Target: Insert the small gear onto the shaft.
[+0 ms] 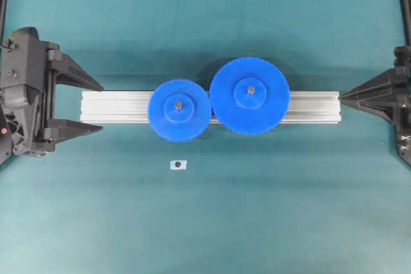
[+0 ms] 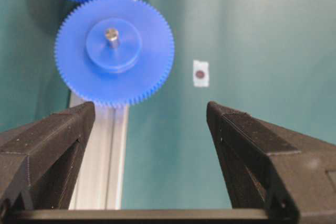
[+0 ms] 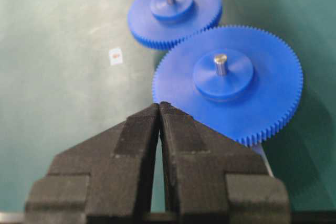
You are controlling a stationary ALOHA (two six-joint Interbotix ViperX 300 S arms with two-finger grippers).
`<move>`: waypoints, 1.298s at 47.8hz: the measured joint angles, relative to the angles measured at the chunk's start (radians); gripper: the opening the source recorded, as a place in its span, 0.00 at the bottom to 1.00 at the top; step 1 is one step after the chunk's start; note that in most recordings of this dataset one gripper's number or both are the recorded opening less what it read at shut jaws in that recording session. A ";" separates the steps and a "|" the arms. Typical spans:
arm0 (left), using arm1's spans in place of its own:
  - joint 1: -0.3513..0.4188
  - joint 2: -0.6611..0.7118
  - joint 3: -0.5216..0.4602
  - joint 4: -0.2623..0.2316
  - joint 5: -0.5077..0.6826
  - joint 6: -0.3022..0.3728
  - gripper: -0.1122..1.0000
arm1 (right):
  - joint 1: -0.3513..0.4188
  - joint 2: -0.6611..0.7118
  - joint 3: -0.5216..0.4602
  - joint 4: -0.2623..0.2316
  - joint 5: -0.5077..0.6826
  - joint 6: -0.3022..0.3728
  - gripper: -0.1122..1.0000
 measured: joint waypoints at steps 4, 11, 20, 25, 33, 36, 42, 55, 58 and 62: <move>0.000 -0.003 0.005 0.000 0.000 0.000 0.86 | 0.000 -0.002 0.000 0.000 0.006 0.000 0.21; 0.000 -0.005 0.020 0.000 -0.002 -0.002 0.86 | 0.000 -0.003 0.002 -0.003 0.008 0.000 0.20; 0.000 -0.015 0.034 0.000 -0.002 -0.015 0.86 | -0.002 -0.012 0.002 -0.005 0.009 0.000 0.21; 0.000 -0.021 0.038 0.000 0.000 -0.018 0.86 | 0.000 -0.021 0.003 -0.005 0.011 0.000 0.21; 0.000 -0.029 0.040 0.000 -0.002 -0.020 0.86 | -0.002 -0.034 0.005 -0.006 0.011 0.000 0.21; -0.002 -0.029 0.041 0.000 -0.002 -0.021 0.86 | -0.002 -0.037 0.005 -0.006 0.011 0.000 0.21; 0.000 -0.032 0.041 0.000 0.000 -0.021 0.86 | -0.002 -0.037 0.005 -0.005 0.011 0.000 0.21; 0.000 -0.043 0.043 0.000 0.000 -0.023 0.86 | -0.002 -0.038 0.006 -0.006 0.011 0.000 0.21; 0.000 -0.054 0.049 0.000 -0.002 -0.023 0.86 | -0.002 -0.038 0.009 -0.006 0.011 0.000 0.21; -0.002 -0.063 0.054 0.000 -0.002 -0.026 0.86 | -0.002 -0.038 0.017 -0.006 0.011 0.000 0.21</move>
